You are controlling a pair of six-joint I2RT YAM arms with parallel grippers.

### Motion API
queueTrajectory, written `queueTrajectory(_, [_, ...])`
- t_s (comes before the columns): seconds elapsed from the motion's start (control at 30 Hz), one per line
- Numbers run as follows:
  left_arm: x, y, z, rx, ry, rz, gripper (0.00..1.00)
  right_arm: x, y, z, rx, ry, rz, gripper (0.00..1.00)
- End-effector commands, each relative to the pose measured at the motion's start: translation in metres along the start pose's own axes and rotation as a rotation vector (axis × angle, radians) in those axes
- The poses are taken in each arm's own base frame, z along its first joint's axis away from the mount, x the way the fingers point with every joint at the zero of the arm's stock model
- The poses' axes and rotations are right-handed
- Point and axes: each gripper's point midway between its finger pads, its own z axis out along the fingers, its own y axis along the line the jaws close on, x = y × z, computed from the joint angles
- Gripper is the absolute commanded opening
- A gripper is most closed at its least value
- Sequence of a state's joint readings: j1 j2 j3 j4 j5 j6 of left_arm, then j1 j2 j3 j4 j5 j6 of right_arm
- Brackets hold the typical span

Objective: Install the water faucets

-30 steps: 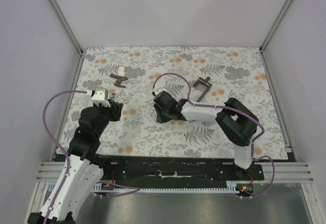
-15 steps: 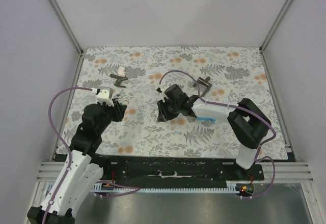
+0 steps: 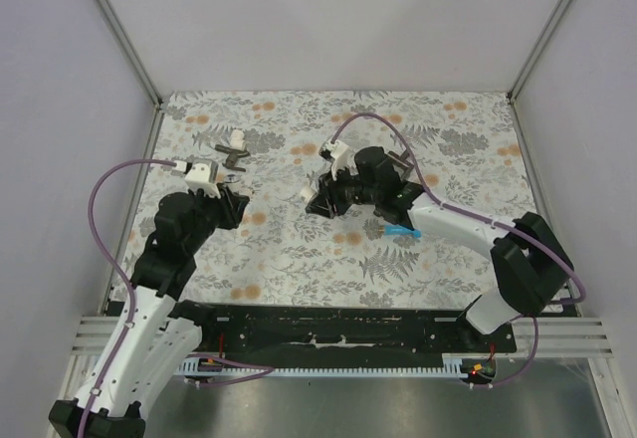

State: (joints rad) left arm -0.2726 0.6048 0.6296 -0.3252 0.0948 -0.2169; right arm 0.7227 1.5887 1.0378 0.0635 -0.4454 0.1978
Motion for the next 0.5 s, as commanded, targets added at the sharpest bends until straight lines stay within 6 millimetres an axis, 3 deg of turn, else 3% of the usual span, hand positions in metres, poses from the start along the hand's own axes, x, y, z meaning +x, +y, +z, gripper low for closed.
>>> queueTrajectory(0.0, [-0.036, -0.012, -0.002, 0.034, -0.087, -0.028, 0.02, -0.049, 0.018, -0.034, -0.037, -0.212, -0.263, 0.00])
queueTrajectory(0.07, [-0.041, -0.017, -0.004, 0.054, -0.089, -0.037, 0.02, -0.050, 0.021, -0.044, -0.035, -0.198, -0.326, 0.00])
queueTrajectory(0.23, [-0.046, -0.055, -0.006, 0.262, -0.082, -0.041, 0.02, -0.056, 0.037, -0.063, -0.096, -0.161, -0.537, 0.00])
queueTrajectory(0.47, [-0.060, -0.090, -0.009, 0.464, -0.093, -0.082, 0.02, -0.049, 0.040, -0.087, -0.104, -0.104, -0.782, 0.00])
